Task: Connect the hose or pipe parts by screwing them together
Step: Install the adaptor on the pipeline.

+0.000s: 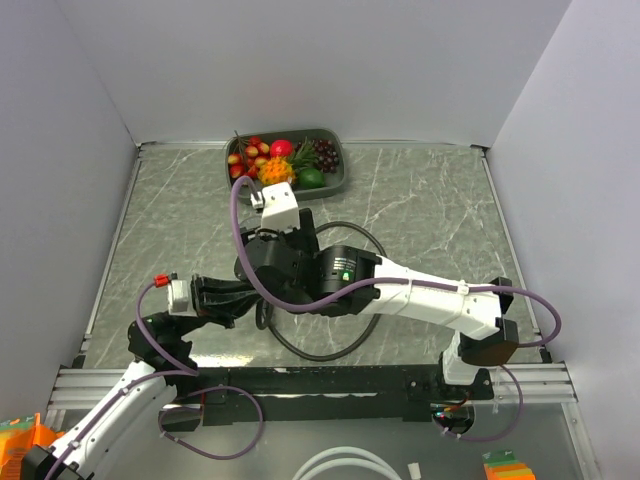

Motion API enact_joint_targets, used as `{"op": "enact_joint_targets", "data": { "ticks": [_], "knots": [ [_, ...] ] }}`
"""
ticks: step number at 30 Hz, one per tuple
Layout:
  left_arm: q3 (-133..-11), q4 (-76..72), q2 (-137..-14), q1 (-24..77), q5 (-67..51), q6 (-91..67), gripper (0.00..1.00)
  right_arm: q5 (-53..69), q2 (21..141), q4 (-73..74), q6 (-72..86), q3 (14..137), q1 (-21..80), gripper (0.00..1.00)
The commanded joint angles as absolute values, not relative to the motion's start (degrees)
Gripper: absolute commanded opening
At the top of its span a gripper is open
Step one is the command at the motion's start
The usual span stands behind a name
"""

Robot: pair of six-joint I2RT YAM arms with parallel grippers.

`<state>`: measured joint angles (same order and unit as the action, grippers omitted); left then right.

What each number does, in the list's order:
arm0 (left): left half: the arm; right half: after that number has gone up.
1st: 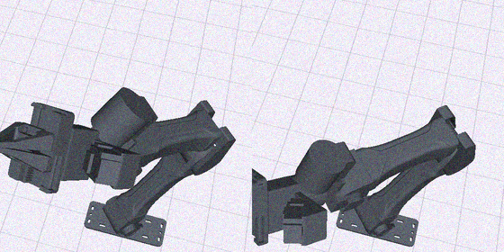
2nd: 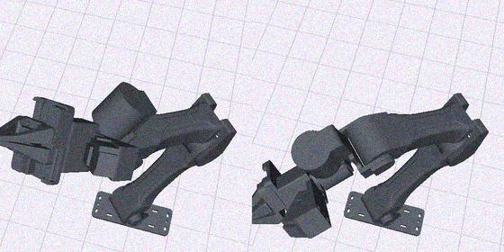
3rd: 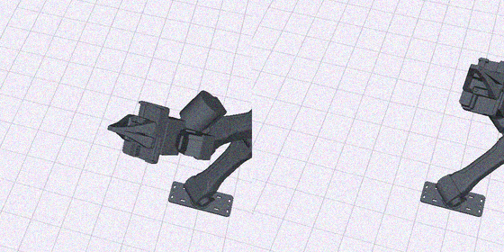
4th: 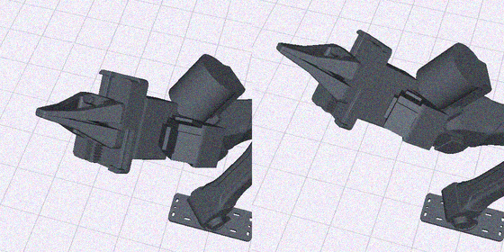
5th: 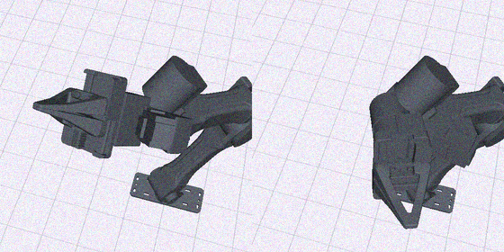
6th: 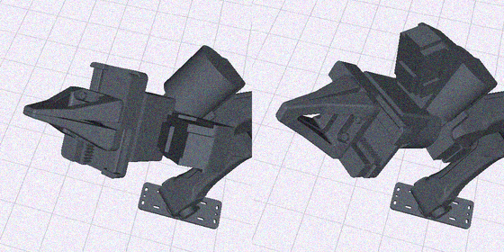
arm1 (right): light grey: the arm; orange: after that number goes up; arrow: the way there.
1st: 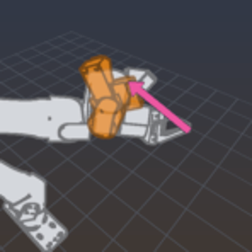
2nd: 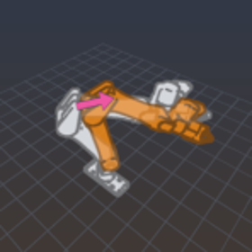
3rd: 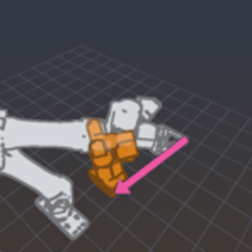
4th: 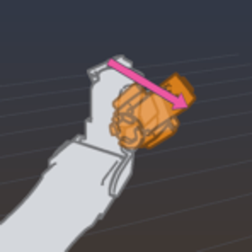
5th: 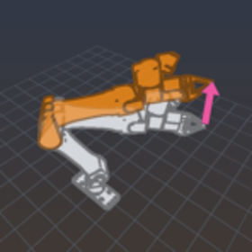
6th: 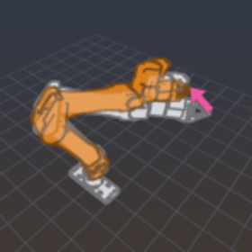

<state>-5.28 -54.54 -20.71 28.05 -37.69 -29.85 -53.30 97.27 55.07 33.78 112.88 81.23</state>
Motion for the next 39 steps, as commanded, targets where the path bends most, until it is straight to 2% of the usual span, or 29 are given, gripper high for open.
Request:
{"op": "enact_joint_targets", "data": {
  "ticks": [1,5,8,11,14,19,22,29,39],
  "knots": [
    [-8.4,-59.6,-19.6,27.7,-37.6,-31.1,0.01,-52.6,93.0,48.2,24.6,114.3,81.0,0.84],
    [-8.4,-59.7,-18.9,27.7,-38.1,-31.3,0.01,-52.2,90.9,44.8,21.1,113.1,79.4,0.82],
    [-8.4,-60.7,-17.9,27.7,-39.1,-31.9,0.01,-52.0,86.6,39.8,17.3,109.2,78.0,0.75],
    [-8.3,-61.3,-16.4,27.7,-39.5,-32.2,0.01,-46.7,79.0,35.0,14.8,102.8,74.6,0.41],
    [-8.5,-61.7,-14.9,27.7,-40.0,-32.9,0.01,-35.9,74.2,32.1,13.0,95.5,70.1,0.31],
    [-8.8,-62.0,-14.1,27.7,-40.3,-35.4,0.01,-15.3,68.9,22.5,6.1,83.0,65.8,0.24],
    [-8.7,-62.9,-15.0,27.7,-40.8,-37.0,0.01,-7.9,67.3,18.8,1.9,78.6,65.4,0.19],
    [-8.8,-62.8,-15.4,27.7,-40.5,-37.9,0.01,1.7,65.6,11.0,-2.6,71.5,64.6,0.07],
    [-8.6,-62.5,-15.1,27.7,-39.8,-36.9,0.01,9.5,66.5,6.5,-1.1,68.2,64.1,0.02]
  ]
}}
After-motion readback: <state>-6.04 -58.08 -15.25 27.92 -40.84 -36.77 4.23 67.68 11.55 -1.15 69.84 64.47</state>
